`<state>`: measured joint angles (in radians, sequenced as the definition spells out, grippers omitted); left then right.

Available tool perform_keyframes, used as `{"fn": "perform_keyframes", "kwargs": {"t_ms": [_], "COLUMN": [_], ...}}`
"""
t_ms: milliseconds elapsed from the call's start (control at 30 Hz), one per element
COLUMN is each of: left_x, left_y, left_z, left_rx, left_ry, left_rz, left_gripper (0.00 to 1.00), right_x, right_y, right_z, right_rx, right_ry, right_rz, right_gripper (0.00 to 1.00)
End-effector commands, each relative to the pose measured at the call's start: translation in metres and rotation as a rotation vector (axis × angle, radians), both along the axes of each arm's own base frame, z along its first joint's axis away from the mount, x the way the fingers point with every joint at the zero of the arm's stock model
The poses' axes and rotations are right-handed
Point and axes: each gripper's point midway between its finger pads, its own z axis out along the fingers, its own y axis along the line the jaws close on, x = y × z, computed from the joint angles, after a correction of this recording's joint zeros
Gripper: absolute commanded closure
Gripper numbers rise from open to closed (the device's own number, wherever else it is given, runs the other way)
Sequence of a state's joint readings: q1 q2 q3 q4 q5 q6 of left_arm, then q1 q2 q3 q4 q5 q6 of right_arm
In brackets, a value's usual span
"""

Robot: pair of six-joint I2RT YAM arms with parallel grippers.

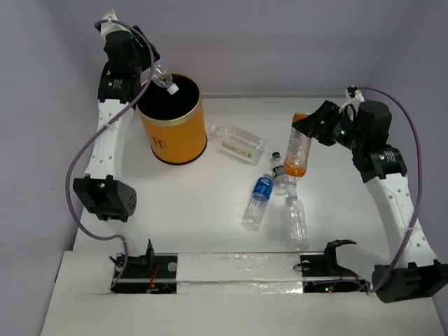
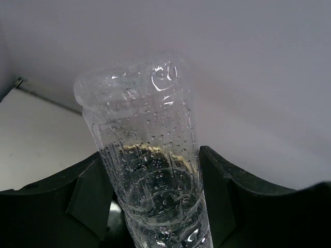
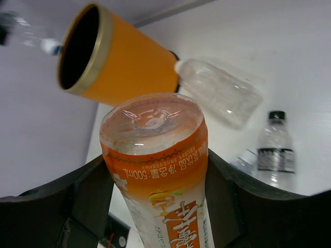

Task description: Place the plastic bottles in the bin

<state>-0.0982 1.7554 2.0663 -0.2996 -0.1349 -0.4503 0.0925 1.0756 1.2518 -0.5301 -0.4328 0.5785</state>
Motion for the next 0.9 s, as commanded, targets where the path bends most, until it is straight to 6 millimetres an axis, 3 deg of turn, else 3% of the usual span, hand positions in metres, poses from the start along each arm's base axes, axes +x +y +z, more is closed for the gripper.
{"fn": "perform_keyframes", "kwargs": {"t_ms": [0, 33, 100, 133, 167, 233, 267, 300, 333, 367, 400, 433, 467, 500, 533, 567, 600, 633, 667, 733, 800, 833, 867], "left_x": [0.005, 0.005, 0.003, -0.002, -0.005, -0.017, -0.021, -0.026, -0.030, -0.043, -0.051, -0.057, -0.076, -0.086, -0.099, -0.120, -0.131, -0.143, -0.164, -0.193, -0.216, -0.232, -0.242], "left_y": [0.014, 0.015, 0.015, 0.014, 0.012, 0.008, 0.005, 0.002, -0.005, -0.013, -0.019, -0.036, -0.042, -0.049, -0.070, -0.074, -0.081, -0.086, -0.091, -0.091, -0.098, -0.096, -0.098], "left_z": [-0.007, -0.014, -0.015, -0.014, -0.011, 0.003, 0.008, 0.013, 0.014, 0.026, 0.029, 0.017, 0.030, 0.029, 0.025, 0.013, 0.007, -0.002, -0.023, -0.057, -0.084, -0.101, -0.111], "left_rx": [0.060, 0.071, 0.072, 0.072, 0.071, 0.067, 0.063, 0.052, 0.042, 0.035, 0.029, 0.021, 0.016, 0.013, 0.004, -0.003, -0.013, -0.022, -0.040, -0.062, -0.086, -0.095, -0.097], "left_ry": [-0.008, 0.007, 0.004, 0.000, -0.008, -0.039, -0.050, -0.057, -0.060, -0.084, -0.089, -0.064, -0.097, -0.101, -0.100, -0.086, -0.085, -0.076, -0.046, 0.010, 0.080, 0.105, 0.125], "left_rz": [0.067, 0.070, 0.070, 0.058, 0.048, 0.016, 0.002, -0.016, -0.061, -0.089, -0.110, -0.168, -0.194, -0.210, -0.288, -0.314, -0.338, -0.360, -0.387, -0.414, -0.448, -0.461, -0.477], "left_gripper": [0.64, 0.55, 0.38, 0.25, 0.21, 0.16, 0.16, 0.16, 0.16, 0.16, 0.16, 0.17, 0.18, 0.19, 0.22, 0.26, 0.32, 0.39, 0.44, 0.58, 0.60, 0.60, 0.59], "right_x": [-0.007, -0.009, -0.002, -0.002, 0.000, 0.014, 0.012, 0.016, 0.033, 0.032, 0.036, 0.056, 0.065, 0.067, 0.072, 0.095, 0.100, 0.104, 0.122, 0.130, 0.143, 0.150, 0.146], "right_y": [0.028, 0.034, 0.052, 0.059, 0.068, 0.096, 0.102, 0.110, 0.128, 0.133, 0.140, 0.155, 0.158, 0.157, 0.164, 0.174, 0.172, 0.180, 0.194, 0.201, 0.219, 0.219, 0.226], "right_z": [0.072, 0.090, 0.108, 0.131, 0.146, 0.154, 0.183, 0.195, 0.189, 0.218, 0.226, 0.214, 0.218, 0.239, 0.240, 0.227, 0.242, 0.244, 0.230, 0.242, 0.238, 0.240, 0.246], "right_rx": [0.083, 0.105, 0.132, 0.157, 0.175, 0.209, 0.232, 0.248, 0.262, 0.287, 0.296, 0.282, 0.283, 0.297, 0.314, 0.320, 0.344, 0.372, 0.385, 0.460, 0.530, 0.598, 0.661], "right_ry": [-0.194, -0.229, -0.267, -0.312, -0.354, -0.352, -0.411, -0.442, -0.415, -0.486, -0.510, -0.495, -0.506, -0.556, -0.553, -0.532, -0.567, -0.560, -0.541, -0.544, -0.551, -0.528, -0.558], "right_rz": [0.103, 0.117, 0.158, 0.172, 0.194, 0.248, 0.265, 0.282, 0.295, 0.307, 0.325, 0.351, 0.342, 0.335, 0.341, 0.333, 0.312, 0.312, 0.309, 0.285, 0.287, 0.267, 0.285], "right_gripper": [0.39, 0.38, 0.38, 0.38, 0.38, 0.37, 0.37, 0.37, 0.37, 0.36, 0.36, 0.35, 0.35, 0.34, 0.34, 0.34, 0.35, 0.34, 0.35, 0.34, 0.35, 0.35, 0.35]}}
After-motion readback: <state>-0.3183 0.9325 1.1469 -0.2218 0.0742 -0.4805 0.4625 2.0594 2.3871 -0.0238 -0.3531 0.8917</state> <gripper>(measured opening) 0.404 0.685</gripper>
